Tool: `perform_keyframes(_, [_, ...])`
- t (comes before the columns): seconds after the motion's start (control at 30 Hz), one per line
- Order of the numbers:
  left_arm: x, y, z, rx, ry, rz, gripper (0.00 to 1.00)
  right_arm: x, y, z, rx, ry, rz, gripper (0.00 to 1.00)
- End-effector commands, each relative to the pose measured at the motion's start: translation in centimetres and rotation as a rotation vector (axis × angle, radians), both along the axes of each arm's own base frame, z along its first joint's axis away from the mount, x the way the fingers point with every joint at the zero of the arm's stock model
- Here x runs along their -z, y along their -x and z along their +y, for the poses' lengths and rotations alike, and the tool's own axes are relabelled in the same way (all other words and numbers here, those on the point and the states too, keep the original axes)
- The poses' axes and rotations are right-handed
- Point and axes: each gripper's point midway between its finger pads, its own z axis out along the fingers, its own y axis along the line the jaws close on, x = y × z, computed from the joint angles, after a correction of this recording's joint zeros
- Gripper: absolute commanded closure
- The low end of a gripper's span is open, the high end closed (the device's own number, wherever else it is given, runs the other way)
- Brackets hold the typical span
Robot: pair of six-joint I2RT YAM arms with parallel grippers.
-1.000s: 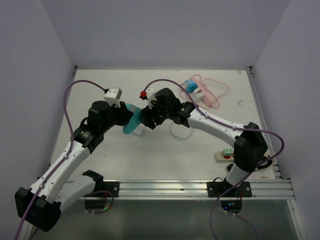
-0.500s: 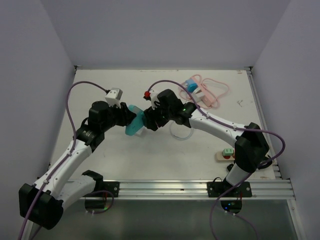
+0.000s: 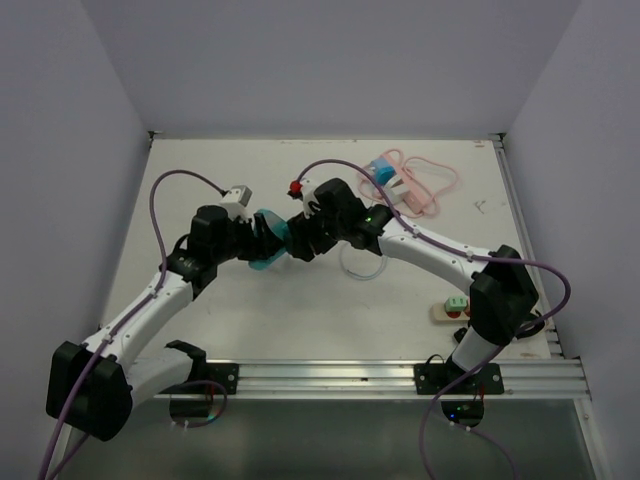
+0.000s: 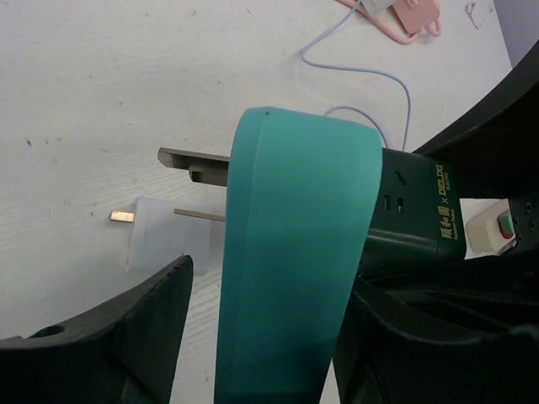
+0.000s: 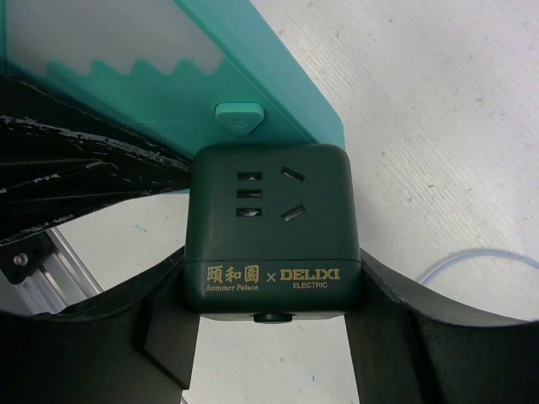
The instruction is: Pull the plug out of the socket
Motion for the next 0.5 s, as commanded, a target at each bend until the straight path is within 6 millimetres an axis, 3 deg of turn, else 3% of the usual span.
perform_keyframes(0.0, [-0.9, -0.3, -0.7, 0.011, 0.058, -0.024, 0.37, -6.0, -1.0, 2.3, -0.012, -0.169, -0.102, 1.0])
perform_keyframes(0.03, [-1.0, -0.4, -0.8, 0.012, 0.063, -0.03, 0.42, -5.9, -1.0, 2.4, -0.012, -0.167, -0.1, 1.0])
perform_keyframes(0.07, [-1.0, -0.4, -0.8, 0.014, 0.063, -0.034, 0.57, -5.9, -0.9, 2.5, -0.017, -0.171, -0.095, 1.0])
perform_keyframes(0.13, [-1.1, -0.6, -0.6, 0.005, 0.056, -0.048, 0.74, -5.7, -0.9, 2.6, -0.023, -0.168, -0.092, 1.0])
perform_keyframes(0.17, [-1.2, -0.7, -0.5, 0.003, 0.045, -0.061, 0.9, -5.7, -0.8, 2.6, -0.026, -0.169, -0.089, 1.0])
perform_keyframes(0.2, [-1.3, -0.8, -0.3, -0.001, 0.034, -0.073, 0.95, -5.6, -0.7, 2.5, -0.03, -0.165, -0.084, 1.0])
perform_keyframes(0.23, [-1.2, -1.0, 0.3, -0.027, 0.01, -0.076, 1.0, -5.6, -0.6, 2.4, -0.029, -0.164, -0.086, 1.0])
perform_keyframes(0.47, [-2.2, -2.3, 4.4, -0.156, -0.194, -0.154, 1.0, -4.1, 0.3, 0.3, -0.026, -0.096, -0.089, 1.0])
